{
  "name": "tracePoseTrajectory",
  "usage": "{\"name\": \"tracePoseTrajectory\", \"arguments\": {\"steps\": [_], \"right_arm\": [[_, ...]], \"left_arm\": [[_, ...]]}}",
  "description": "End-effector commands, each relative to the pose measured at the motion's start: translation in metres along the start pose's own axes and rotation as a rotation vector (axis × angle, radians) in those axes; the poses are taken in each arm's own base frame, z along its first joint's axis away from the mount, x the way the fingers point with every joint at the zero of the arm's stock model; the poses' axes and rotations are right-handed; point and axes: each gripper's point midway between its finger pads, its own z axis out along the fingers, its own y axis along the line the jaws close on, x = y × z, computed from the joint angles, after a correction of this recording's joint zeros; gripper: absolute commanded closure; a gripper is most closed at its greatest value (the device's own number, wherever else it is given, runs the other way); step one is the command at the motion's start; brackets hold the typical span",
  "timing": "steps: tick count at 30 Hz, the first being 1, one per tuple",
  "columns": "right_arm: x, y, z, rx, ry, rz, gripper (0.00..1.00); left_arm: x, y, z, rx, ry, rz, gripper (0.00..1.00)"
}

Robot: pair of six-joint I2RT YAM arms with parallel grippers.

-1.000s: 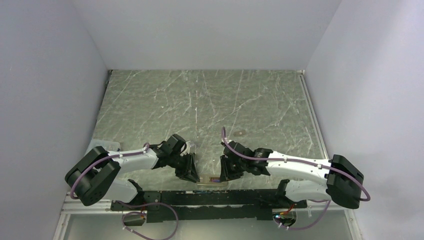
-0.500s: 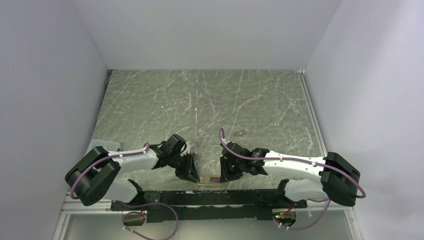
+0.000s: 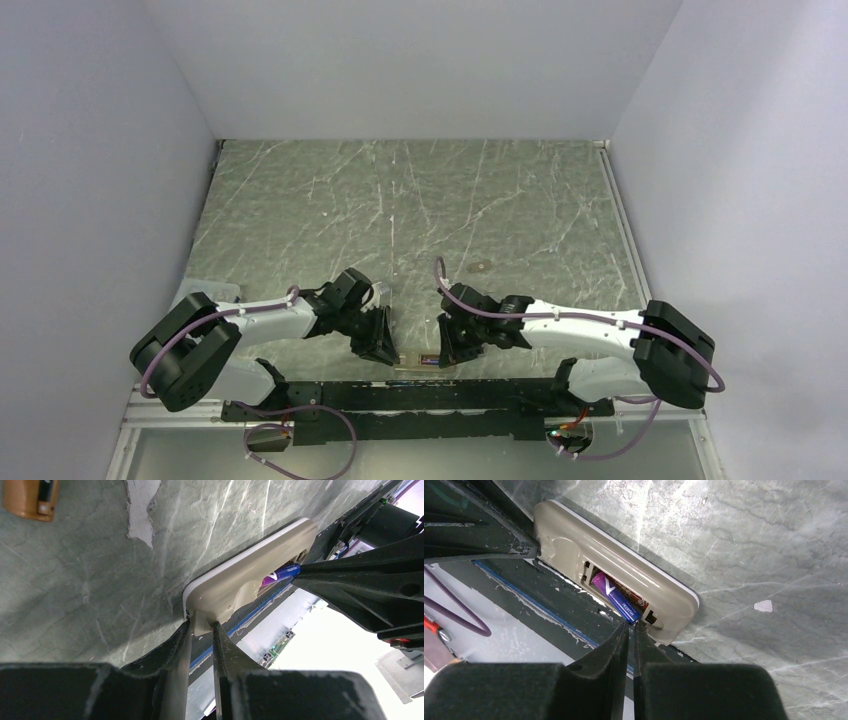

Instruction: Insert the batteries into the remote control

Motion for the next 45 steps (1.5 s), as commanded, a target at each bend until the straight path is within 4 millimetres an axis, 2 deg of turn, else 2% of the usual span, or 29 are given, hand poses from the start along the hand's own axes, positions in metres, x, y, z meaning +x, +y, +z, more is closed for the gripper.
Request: {"name": "tracePoseTrajectory", "arguments": {"steps": [1, 17, 27, 45], "right_arm": [[-0.009, 0.008, 0.002, -0.004, -0.01, -0.016, 0.92], [-0.011, 0.008, 0.01, 0.076, 0.089, -0.076, 0.94], [-0.001, -0.015, 0.023, 0.239, 0.225, -0.093, 0.9], [0.02, -0.026, 0.031, 0.361, 0.512, -0.15, 0.9]], "left_arm": [[-0.001, 0.018, 0.006, -0.072, -0.027, -0.003, 0.76], [-0.001, 0.018, 0.007, -0.059, -0.032, 0.006, 0.76], [-0.001, 0.018, 0.006, -0.053, -0.041, 0.02, 0.76], [-0.002, 0.018, -0.002, -0.061, -0.07, 0.09, 0.76]]}}
